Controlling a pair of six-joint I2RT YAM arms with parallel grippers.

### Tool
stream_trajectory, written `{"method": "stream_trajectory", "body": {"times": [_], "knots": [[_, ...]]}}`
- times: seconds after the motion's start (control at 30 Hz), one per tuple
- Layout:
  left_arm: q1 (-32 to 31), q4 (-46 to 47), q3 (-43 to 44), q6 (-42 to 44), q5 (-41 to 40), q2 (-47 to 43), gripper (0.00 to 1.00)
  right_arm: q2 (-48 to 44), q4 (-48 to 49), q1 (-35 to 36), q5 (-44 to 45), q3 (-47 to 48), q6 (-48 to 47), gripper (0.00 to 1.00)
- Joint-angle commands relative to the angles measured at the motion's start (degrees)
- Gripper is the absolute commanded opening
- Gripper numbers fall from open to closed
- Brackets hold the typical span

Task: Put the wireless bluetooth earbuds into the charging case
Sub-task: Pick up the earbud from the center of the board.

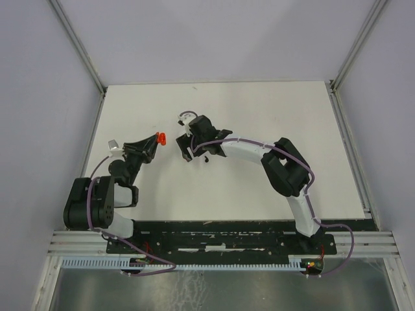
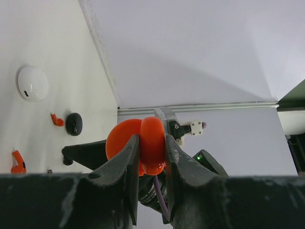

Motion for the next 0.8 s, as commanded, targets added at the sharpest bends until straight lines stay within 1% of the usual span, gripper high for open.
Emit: {"method": "stream_trajectory", "body": {"times": [0.0, 0.5, 0.77], "knots": [[1.5, -0.5, -0.6, 0.0, 1.6, -2.6, 0.03, 2.0, 0.6, 0.2, -4.5, 3.8, 0.8, 0.84], [4.6, -7.5, -1.8, 2.0, 1.9, -8.6, 0.03, 6.5, 1.0, 0.5, -10.4, 7.3, 1.5, 0.83], [4.7, -7.1, -1.8, 1.7, 2.2, -8.1, 0.03, 8.9, 0.5, 1.1, -12.1, 9.6, 1.7, 0.83]]}}
